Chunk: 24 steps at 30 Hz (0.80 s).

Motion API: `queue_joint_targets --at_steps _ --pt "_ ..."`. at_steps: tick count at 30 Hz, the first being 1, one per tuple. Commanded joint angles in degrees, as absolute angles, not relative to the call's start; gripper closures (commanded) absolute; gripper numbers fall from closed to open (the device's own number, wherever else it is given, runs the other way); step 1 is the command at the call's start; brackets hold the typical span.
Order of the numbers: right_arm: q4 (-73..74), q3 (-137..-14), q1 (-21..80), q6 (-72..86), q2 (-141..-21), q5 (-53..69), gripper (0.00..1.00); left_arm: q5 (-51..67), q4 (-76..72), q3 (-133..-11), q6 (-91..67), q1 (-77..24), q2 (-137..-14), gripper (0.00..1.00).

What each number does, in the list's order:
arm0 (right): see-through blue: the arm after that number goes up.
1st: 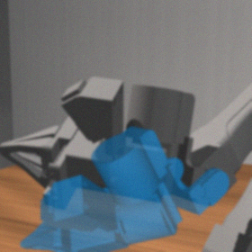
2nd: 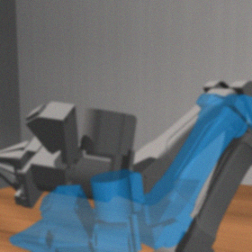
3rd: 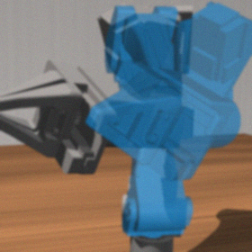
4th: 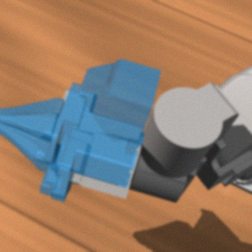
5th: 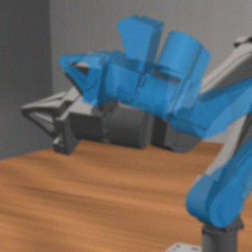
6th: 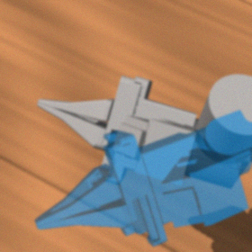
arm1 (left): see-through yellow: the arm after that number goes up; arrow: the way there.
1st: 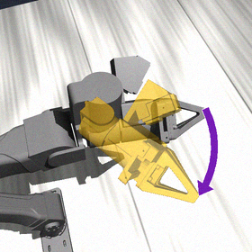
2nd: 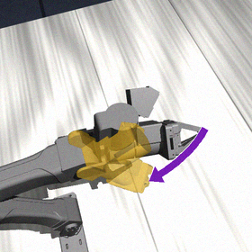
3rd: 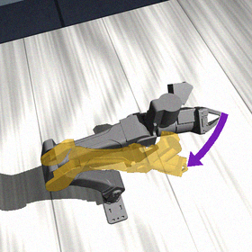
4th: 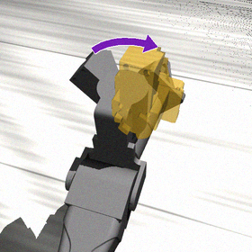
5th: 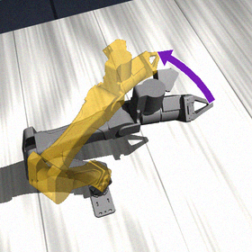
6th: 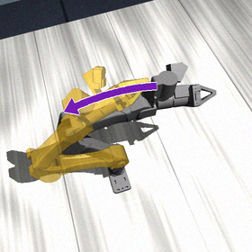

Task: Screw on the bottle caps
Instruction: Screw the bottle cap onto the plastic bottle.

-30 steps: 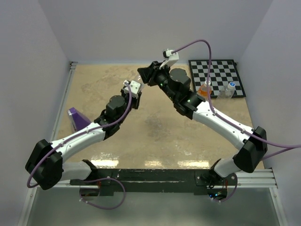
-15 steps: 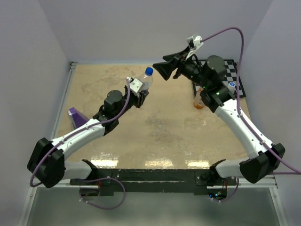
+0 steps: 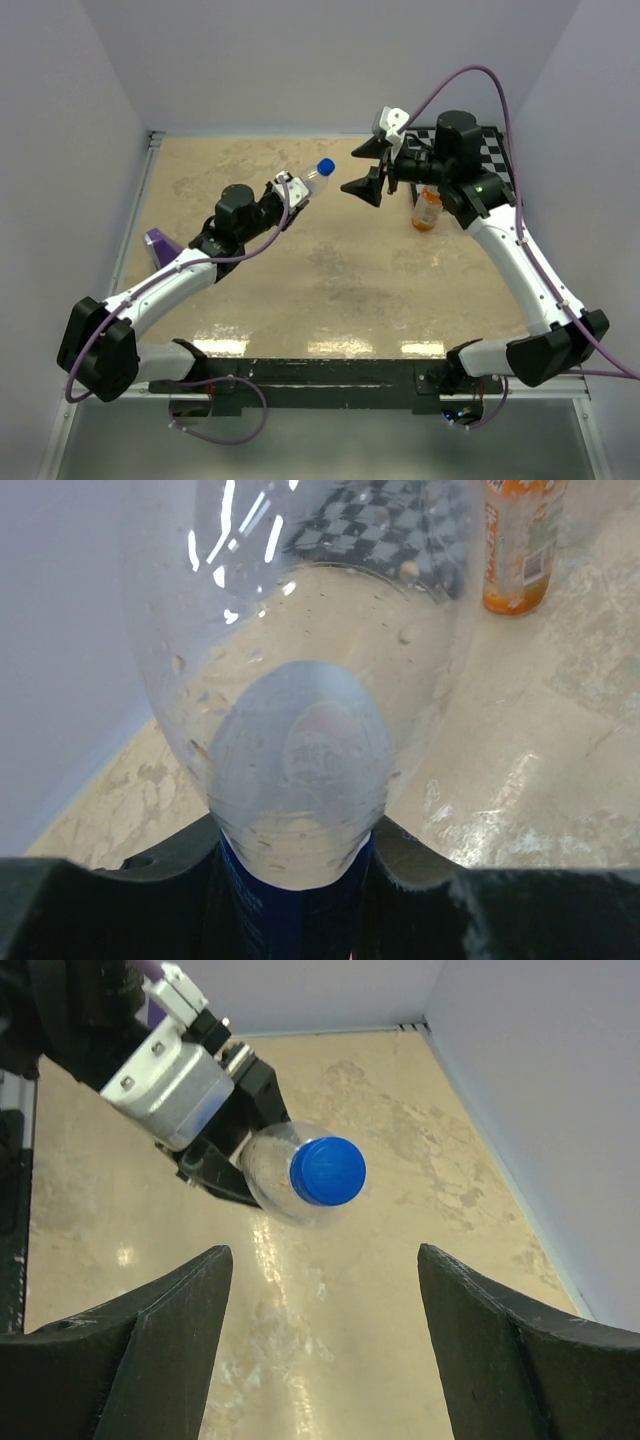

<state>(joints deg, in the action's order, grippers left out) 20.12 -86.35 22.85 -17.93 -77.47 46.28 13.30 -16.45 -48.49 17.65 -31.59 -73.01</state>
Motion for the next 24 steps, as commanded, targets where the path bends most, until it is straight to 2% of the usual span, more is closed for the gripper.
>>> queue_joint_targets --at_steps 1,12,24 --pt "26.1 -90.17 22.94 -28.91 -78.13 47.38 0.22 11.96 -15.91 -49.49 25.66 -30.76 -69.7 0.7" --pt "36.99 -100.01 28.91 -37.35 -84.99 44.04 0.27 6.6 -15.38 -46.5 34.27 -30.85 -65.75 0.7" --pt "38.67 -103.09 31.73 -38.67 -85.87 42.63 0.32 4.39 -15.12 -44.74 38.85 -30.85 -64.25 0.7"
